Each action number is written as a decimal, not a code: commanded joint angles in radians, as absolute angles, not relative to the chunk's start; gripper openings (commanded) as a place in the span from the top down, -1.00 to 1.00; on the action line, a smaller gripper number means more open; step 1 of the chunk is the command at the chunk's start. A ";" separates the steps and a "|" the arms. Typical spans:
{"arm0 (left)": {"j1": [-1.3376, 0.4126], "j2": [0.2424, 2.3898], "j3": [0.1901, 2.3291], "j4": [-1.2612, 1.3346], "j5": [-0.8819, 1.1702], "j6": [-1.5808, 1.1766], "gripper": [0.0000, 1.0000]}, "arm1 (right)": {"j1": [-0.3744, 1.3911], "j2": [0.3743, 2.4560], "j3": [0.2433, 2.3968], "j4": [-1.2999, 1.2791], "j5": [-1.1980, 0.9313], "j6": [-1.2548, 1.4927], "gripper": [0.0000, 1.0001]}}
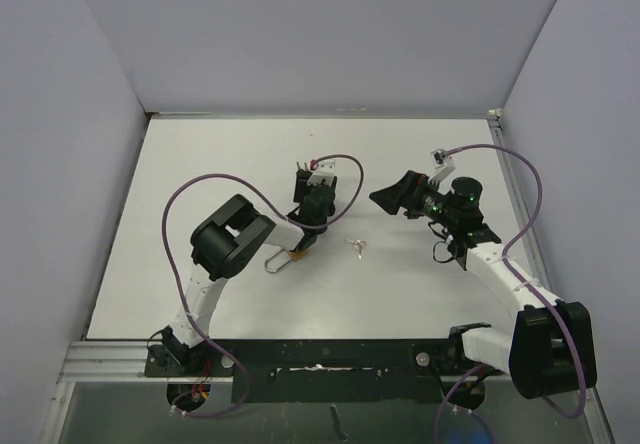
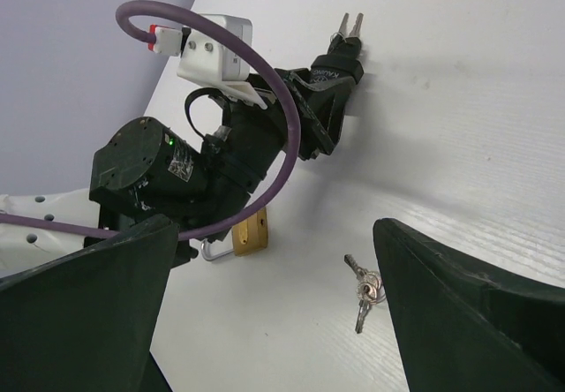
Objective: Unlock with the key
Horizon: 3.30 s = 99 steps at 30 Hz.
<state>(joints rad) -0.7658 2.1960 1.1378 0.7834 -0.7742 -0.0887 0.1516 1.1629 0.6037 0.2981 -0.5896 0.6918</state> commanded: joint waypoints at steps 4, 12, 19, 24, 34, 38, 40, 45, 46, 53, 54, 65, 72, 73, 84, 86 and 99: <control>-0.799 2.222 1.215 0.892 -0.793 -0.078 1.00 | 0.135 1.148 0.594 0.364 -0.620 0.704 -0.95; -0.805 2.203 1.264 0.689 -0.736 -0.228 1.00 | 0.123 1.138 0.594 0.368 -0.633 0.717 -0.95; -0.791 2.191 1.322 0.441 -0.652 -0.399 1.00 | 0.117 1.115 0.595 0.356 -0.638 0.718 -0.96; -0.782 2.184 1.316 0.401 -0.607 -0.460 1.00 | 0.112 1.103 0.592 0.347 -0.641 0.718 -0.95; -0.781 2.177 1.267 0.405 -0.572 -0.511 0.47 | 0.109 1.101 0.588 0.351 -0.643 0.723 -0.96; -0.781 2.157 1.240 0.433 -0.576 -0.506 0.05 | 0.109 1.102 0.585 0.354 -0.643 0.723 -0.96; -0.782 2.136 1.220 0.468 -0.583 -0.485 -0.33 | 0.109 1.105 0.585 0.356 -0.644 0.723 -0.96; -0.782 2.030 1.161 0.586 -0.589 -0.379 -0.95 | 0.109 1.114 0.588 0.362 -0.647 0.721 -0.96; -0.782 2.001 1.144 0.618 -0.588 -0.353 -0.95 | 0.108 1.116 0.589 0.362 -0.648 0.720 -0.96; -0.782 1.773 1.047 0.699 -0.557 -0.259 -0.95 | 0.110 1.117 0.592 0.322 -0.608 0.692 -0.96; -0.782 1.736 1.029 0.672 -0.562 -0.282 -0.95 | 0.110 1.109 0.593 0.306 -0.589 0.684 -0.96; -0.698 1.315 0.738 0.236 -0.308 -0.545 -0.95 | 0.139 1.242 0.737 0.009 -0.594 0.495 -0.96; -0.698 1.184 0.595 0.126 -0.248 -0.633 -0.95 | 0.386 1.316 0.867 -0.245 -0.307 0.320 -0.97; -0.698 1.170 0.580 0.133 -0.243 -0.638 -0.95 | 0.404 1.329 0.870 -0.255 -0.285 0.319 -0.98; -0.708 1.118 0.555 0.063 -0.138 -0.674 -0.92 | 0.474 1.442 0.902 -0.338 -0.209 0.328 -0.77; -0.718 1.112 0.544 0.059 -0.115 -0.689 -0.91 | 0.484 1.434 0.888 -0.322 -0.216 0.338 -0.76; -0.894 1.160 0.517 0.020 -0.092 -0.805 -0.95 | 0.495 1.398 0.895 -0.282 -0.192 0.358 -0.86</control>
